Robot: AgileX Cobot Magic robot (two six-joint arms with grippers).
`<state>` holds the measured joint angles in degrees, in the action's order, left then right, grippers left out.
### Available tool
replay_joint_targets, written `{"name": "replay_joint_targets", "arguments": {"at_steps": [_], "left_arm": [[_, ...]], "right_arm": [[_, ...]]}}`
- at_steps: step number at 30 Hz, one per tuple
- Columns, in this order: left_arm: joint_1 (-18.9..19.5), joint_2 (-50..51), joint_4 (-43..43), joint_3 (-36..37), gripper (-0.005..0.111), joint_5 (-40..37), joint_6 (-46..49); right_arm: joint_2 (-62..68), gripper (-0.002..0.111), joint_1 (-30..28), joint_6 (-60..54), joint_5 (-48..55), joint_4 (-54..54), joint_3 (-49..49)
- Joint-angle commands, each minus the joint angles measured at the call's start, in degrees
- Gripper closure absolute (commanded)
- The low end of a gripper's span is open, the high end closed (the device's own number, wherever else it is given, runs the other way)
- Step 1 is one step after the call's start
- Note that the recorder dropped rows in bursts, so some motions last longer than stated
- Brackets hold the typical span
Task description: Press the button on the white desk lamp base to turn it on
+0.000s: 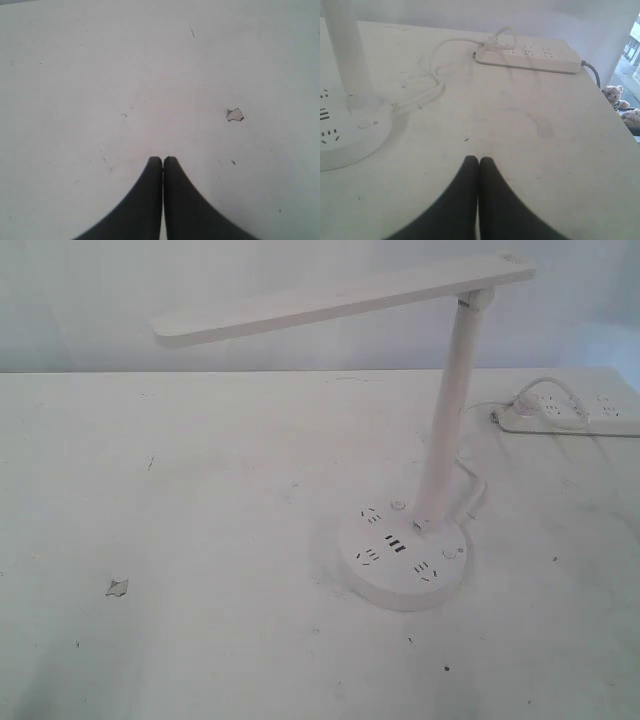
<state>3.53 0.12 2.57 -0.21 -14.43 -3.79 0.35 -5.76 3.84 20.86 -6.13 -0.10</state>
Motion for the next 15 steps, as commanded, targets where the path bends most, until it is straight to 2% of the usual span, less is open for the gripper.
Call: {"name": "replay_joint_targets", "arguments": {"at_steps": [1,12,15], "left_arm": [[-0.24,-0.12,-0.29,0.21,0.107,0.04,0.13],[-0.24,-0.12,-0.29,0.21,0.107,0.04,0.13],[-0.24,-0.12,-0.29,0.21,0.107,0.04,0.13]], "right_arm": [[-0.35,0.108,0.0,-0.11,-0.75,0.1,0.1],[-0.35,0.108,0.0,-0.22,-0.89,-0.33,0.1],[-0.35,0.108,0.0,-1.23,-5.22,-6.77,0.1]]}}
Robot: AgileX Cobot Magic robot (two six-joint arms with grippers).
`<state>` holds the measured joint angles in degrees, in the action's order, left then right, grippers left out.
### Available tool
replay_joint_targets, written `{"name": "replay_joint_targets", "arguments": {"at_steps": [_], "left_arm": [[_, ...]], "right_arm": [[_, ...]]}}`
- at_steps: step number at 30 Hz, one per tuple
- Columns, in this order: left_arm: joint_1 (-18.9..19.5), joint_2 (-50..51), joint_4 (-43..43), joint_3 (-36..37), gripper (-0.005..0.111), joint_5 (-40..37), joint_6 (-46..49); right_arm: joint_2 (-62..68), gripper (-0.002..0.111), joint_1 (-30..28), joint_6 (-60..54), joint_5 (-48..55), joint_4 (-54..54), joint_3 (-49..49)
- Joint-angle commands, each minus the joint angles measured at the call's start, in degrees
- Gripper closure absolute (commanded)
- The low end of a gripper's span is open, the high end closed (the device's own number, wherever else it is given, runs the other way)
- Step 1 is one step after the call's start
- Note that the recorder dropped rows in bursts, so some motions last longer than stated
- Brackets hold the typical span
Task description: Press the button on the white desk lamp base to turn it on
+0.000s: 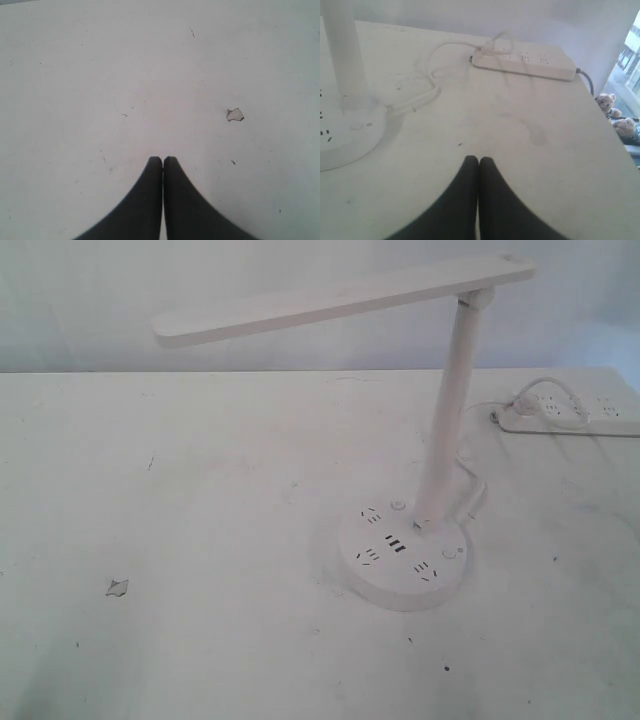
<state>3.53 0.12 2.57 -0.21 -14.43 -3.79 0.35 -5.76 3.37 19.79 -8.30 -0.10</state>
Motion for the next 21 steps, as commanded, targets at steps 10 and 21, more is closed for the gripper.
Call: {"name": "replay_joint_targets", "arguments": {"at_steps": [10,21], "left_arm": [[-0.24,-0.12,-0.29,0.21,0.107,0.04,0.13],[-0.24,-0.12,-0.29,0.21,0.107,0.04,0.13]], "right_arm": [[-0.35,0.108,0.0,16.22,-30.76,8.3,0.1],[-0.35,0.108,0.0,33.84,-59.64,8.3,0.1]]}}
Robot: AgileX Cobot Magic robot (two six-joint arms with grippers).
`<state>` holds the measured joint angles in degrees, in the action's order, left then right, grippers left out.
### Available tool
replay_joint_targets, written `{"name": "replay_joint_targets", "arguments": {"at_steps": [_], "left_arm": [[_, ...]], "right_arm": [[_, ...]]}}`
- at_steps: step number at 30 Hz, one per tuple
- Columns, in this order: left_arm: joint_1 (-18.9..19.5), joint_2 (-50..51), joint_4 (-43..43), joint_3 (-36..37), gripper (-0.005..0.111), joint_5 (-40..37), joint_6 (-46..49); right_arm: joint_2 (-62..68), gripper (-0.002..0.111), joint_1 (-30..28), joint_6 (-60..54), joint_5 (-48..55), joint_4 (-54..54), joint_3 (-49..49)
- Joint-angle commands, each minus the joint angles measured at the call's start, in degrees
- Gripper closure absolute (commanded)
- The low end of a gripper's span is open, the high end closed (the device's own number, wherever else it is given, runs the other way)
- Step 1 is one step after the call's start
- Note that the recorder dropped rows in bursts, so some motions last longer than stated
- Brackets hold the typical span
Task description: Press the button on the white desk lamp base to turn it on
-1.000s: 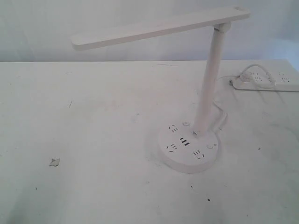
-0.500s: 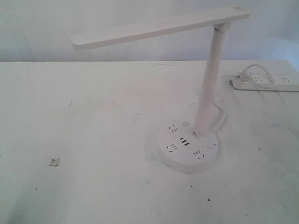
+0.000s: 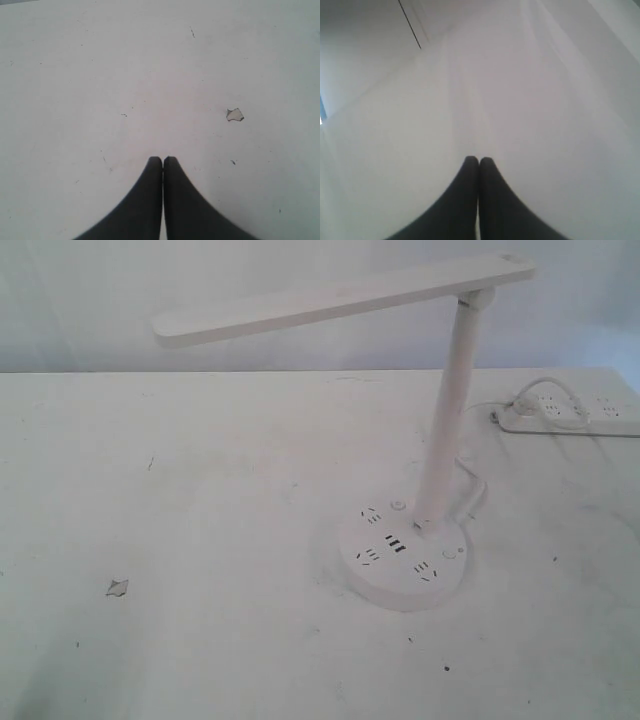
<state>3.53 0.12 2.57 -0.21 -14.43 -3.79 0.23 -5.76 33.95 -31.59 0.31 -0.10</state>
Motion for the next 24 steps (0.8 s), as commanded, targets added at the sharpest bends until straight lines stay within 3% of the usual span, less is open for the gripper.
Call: {"name": "replay_joint_targets", "arguments": {"at_steps": [1,5,8,10,15,20,24], "left_arm": [[-0.24,-0.12,-0.29,0.21,0.107,0.04,0.13],[-0.24,-0.12,-0.29,0.21,0.107,0.04,0.13],[-0.24,-0.12,-0.29,0.21,0.107,0.04,0.13],[-0.24,-0.12,-0.29,0.21,0.107,0.04,0.13],[-0.24,-0.12,-0.29,0.21,0.107,0.04,0.13],[-0.24,-0.12,-0.29,0.21,0.107,0.04,0.13],[-0.24,-0.12,-0.29,0.21,0.107,0.04,0.13]], "right_arm": [[-0.23,0.108,0.0,3.84,-11.19,0.2,0.1],[-0.23,0.108,0.0,0.22,-21.05,3.64,-0.51],[0.53,0.108,0.0,-9.38,-19.54,3.63,-5.41],[3.91,0.108,0.0,-12.21,-16.6,-1.87,-9.19],[21.17,0.108,0.0,-11.48,-16.19,-37.07,-19.65],[42.3,0.108,0.0,5.42,-23.82,-67.71,-26.44],[56.12,0.108,0.0,19.66,-33.73,-76.7,-26.62]]}}
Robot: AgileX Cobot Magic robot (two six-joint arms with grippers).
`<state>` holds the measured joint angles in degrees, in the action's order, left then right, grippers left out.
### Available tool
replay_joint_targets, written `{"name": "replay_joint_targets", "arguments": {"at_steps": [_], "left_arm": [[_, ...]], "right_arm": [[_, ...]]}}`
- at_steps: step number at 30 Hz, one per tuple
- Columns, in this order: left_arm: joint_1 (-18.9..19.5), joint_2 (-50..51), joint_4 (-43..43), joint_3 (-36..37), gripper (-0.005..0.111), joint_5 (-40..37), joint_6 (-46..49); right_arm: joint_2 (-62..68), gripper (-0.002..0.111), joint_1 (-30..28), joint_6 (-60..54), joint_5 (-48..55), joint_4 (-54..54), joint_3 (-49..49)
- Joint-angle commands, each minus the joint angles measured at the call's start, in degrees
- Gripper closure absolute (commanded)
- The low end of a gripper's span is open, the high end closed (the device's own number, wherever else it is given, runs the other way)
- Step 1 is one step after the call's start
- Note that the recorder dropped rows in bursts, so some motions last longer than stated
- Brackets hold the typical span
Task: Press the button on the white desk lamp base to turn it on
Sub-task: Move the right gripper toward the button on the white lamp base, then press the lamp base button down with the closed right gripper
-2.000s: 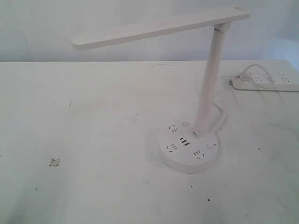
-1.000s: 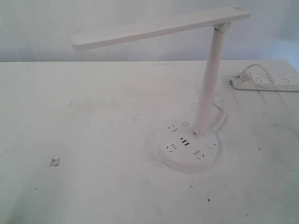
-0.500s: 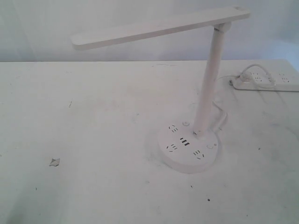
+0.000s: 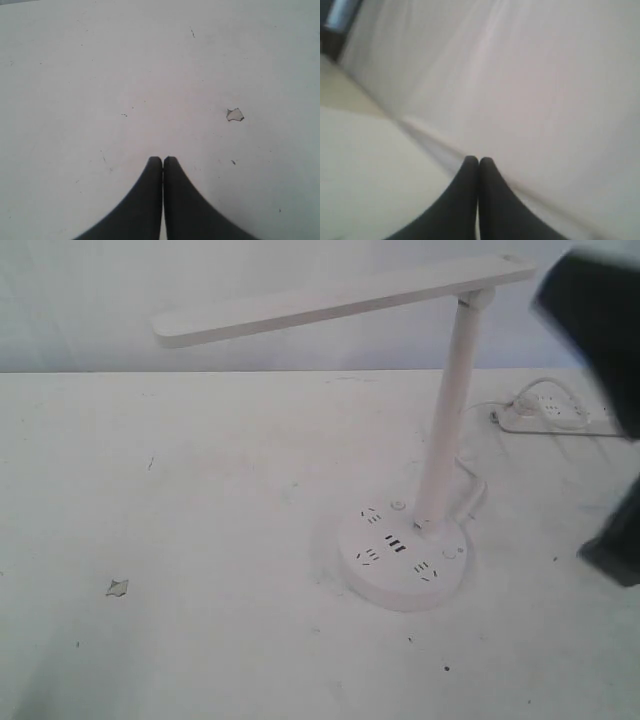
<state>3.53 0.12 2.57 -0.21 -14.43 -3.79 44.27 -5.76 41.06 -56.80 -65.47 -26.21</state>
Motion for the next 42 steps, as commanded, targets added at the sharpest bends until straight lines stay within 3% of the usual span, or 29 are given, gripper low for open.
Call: {"name": "replay_joint_targets", "arguments": {"at_steps": [1,5,9,14,18,26,34,42], "left_arm": [[-0.24,-0.12,-0.29,0.21,0.107,0.04,0.13],[-0.24,-0.12,-0.29,0.21,0.107,0.04,0.13],[-0.24,-0.12,-0.29,0.21,0.107,0.04,0.13],[-0.24,-0.12,-0.29,0.21,0.107,0.04,0.13],[-0.24,-0.12,-0.29,0.21,0.107,0.04,0.13],[-0.24,-0.12,-0.29,0.21,0.107,0.04,0.13],[-0.24,-0.12,-0.29,0.21,0.107,0.04,0.13],[-0.24,-0.12,-0.29,0.21,0.107,0.04,0.13]], "right_arm": [[15.38,0.108,0.0,15.19,-10.61,-13.67,-0.52],[25.77,0.108,1.45,20.66,-11.08,-23.34,-0.42],[33.95,0.108,6.27,22.33,0.94,-23.84,-0.42],[42.57,0.108,11.53,28.27,22.41,-15.19,-0.42],[45.17,0.108,11.97,29.22,32.32,-4.05,-0.42],[45.31,0.108,11.97,14.95,32.88,14.68,-2.62],[45.39,0.108,11.97,14.69,38.83,14.7,-4.75],[51.52,0.108,11.97,14.34,35.52,14.59,-5.83]]}}
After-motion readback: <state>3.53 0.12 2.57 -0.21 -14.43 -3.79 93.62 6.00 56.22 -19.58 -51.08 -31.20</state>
